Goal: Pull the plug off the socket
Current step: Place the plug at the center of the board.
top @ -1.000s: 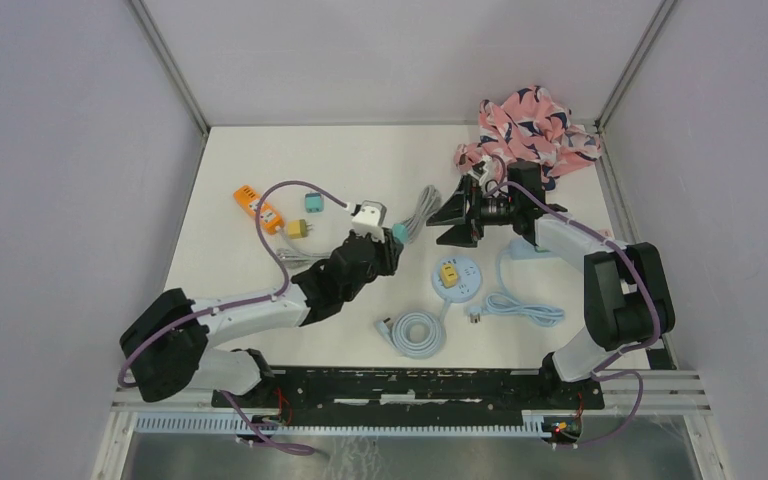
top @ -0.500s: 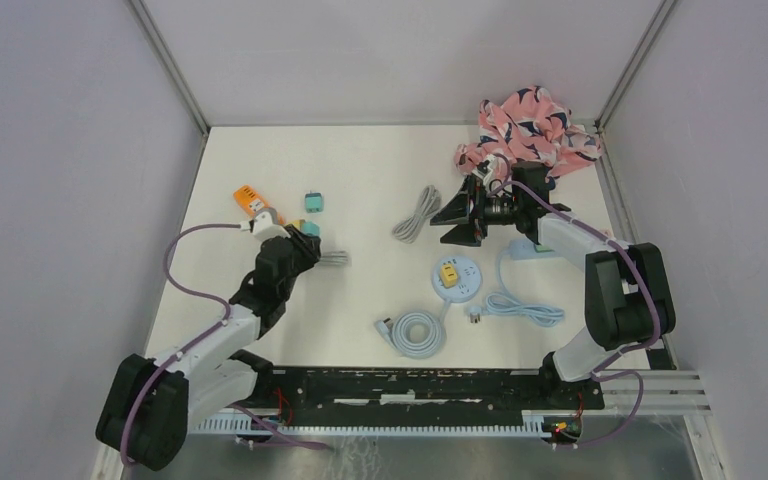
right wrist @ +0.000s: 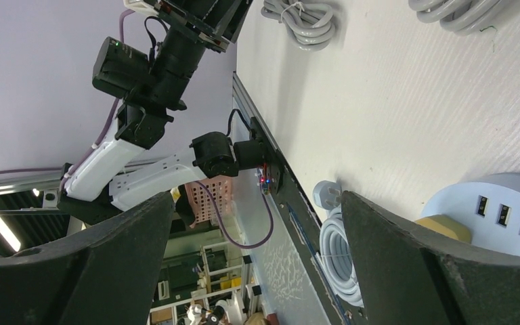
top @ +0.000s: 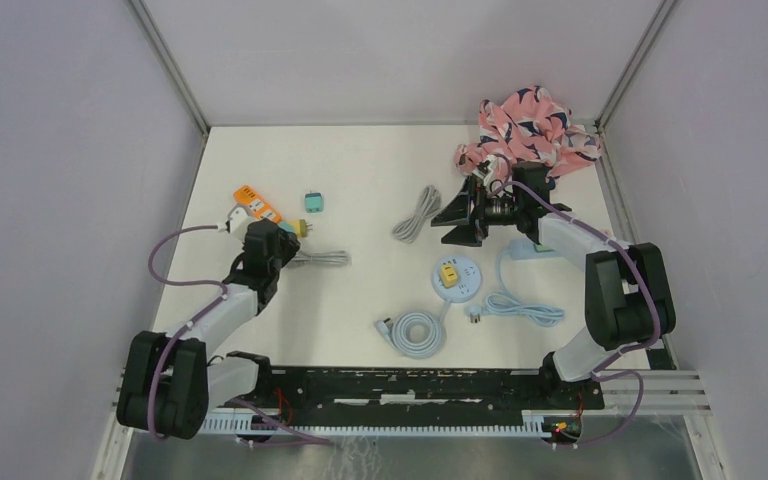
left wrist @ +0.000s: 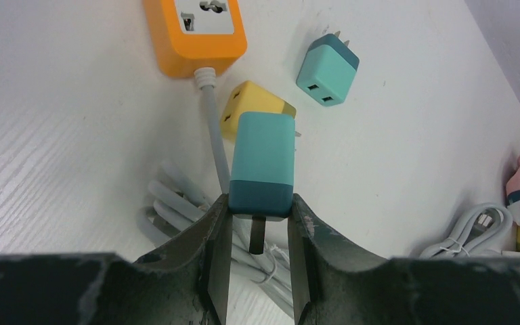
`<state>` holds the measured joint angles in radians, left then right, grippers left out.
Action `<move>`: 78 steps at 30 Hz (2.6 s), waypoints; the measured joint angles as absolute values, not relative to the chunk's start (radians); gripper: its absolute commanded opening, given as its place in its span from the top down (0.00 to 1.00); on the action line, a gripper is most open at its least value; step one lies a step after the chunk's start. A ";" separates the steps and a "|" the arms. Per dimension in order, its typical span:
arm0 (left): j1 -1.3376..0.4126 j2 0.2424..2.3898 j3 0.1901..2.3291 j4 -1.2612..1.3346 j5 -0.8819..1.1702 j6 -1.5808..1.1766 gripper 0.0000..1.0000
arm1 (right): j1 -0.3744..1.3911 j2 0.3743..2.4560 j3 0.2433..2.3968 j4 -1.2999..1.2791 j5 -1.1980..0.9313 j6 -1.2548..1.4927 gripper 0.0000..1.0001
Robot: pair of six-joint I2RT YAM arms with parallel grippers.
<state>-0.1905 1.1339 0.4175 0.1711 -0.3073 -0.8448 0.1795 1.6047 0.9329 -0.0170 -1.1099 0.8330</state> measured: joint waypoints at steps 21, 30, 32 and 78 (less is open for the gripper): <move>-0.146 1.359 0.598 0.154 -0.250 -0.844 0.77 | 0.168 1.605 0.945 -0.019 -1.117 0.830 0.00; -0.124 1.399 0.622 0.136 -0.223 -0.843 0.39 | 0.165 1.605 0.946 -0.020 -1.119 0.830 0.00; -0.123 1.399 0.622 0.135 -0.219 -0.843 0.31 | 0.163 1.605 0.946 -0.020 -1.121 0.830 0.00; -0.612 0.991 0.348 0.592 0.388 -0.759 0.19 | 0.093 1.462 1.063 -0.340 -1.116 0.445 0.00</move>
